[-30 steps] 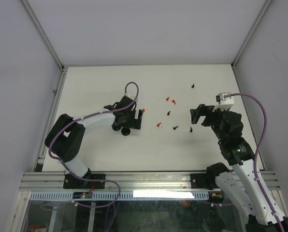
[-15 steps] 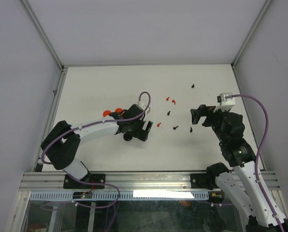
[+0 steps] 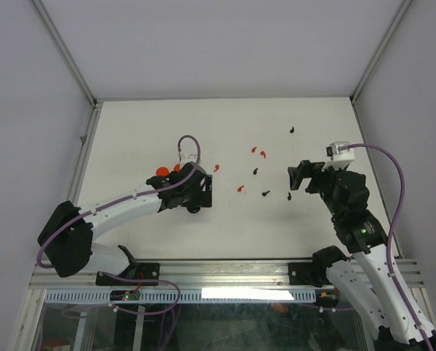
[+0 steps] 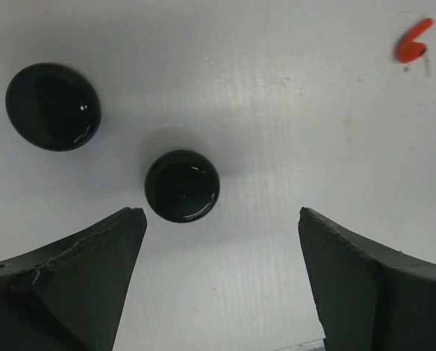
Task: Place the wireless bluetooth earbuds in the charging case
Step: Pick up the charging case at the center of the board.
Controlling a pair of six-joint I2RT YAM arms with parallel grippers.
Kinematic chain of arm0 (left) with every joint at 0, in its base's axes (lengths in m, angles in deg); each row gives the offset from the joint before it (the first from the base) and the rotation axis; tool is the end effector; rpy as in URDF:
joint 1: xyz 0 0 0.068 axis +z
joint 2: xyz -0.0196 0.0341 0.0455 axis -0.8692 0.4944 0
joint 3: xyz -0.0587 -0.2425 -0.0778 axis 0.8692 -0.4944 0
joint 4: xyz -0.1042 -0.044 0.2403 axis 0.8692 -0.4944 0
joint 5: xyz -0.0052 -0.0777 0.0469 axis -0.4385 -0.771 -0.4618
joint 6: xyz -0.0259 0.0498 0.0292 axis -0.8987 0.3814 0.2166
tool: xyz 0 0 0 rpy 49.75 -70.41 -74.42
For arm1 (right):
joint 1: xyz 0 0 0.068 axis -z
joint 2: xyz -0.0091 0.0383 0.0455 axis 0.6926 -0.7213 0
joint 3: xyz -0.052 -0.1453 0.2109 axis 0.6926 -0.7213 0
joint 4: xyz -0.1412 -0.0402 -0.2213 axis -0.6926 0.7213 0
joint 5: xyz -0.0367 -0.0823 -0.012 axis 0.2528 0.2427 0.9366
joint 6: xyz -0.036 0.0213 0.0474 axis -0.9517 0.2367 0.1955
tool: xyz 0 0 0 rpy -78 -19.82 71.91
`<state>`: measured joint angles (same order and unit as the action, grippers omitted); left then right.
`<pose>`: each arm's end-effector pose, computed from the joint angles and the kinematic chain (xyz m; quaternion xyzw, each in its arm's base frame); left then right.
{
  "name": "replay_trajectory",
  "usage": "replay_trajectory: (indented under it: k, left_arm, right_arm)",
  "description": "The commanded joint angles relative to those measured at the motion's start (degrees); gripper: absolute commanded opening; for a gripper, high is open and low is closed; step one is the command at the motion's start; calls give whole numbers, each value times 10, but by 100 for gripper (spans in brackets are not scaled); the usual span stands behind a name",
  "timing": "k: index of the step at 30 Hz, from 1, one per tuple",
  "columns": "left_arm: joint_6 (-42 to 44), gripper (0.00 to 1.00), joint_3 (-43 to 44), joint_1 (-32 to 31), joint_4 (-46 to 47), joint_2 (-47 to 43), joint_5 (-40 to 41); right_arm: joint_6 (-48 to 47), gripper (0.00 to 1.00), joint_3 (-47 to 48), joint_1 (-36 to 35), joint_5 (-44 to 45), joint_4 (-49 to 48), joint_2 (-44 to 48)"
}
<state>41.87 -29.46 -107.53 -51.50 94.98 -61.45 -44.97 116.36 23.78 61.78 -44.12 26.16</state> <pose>0.1962 -0.1938 0.1942 0.0664 0.9530 -0.0865 0.2826 0.1513 0.0501 0.3093 -0.0552 0.7850 0.1089 0.6073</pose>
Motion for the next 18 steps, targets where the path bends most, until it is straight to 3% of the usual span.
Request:
replay_trajectory:
  k: [1, 9, 18]
  left_arm:
    - [-83, 90, -4, -2, -43, 37, 65]
    - [-129, 86, -3, -34, -43, 82, 145]
    - [-127, 80, 6, -47, -11, 123, 157]
  right_arm:
    - [-11, 99, 27, -8, 16, -10, 11]
    - [-16, 99, 28, -17, 29, -9, 16]
    - [-18, 99, 27, -24, 34, -8, 20]
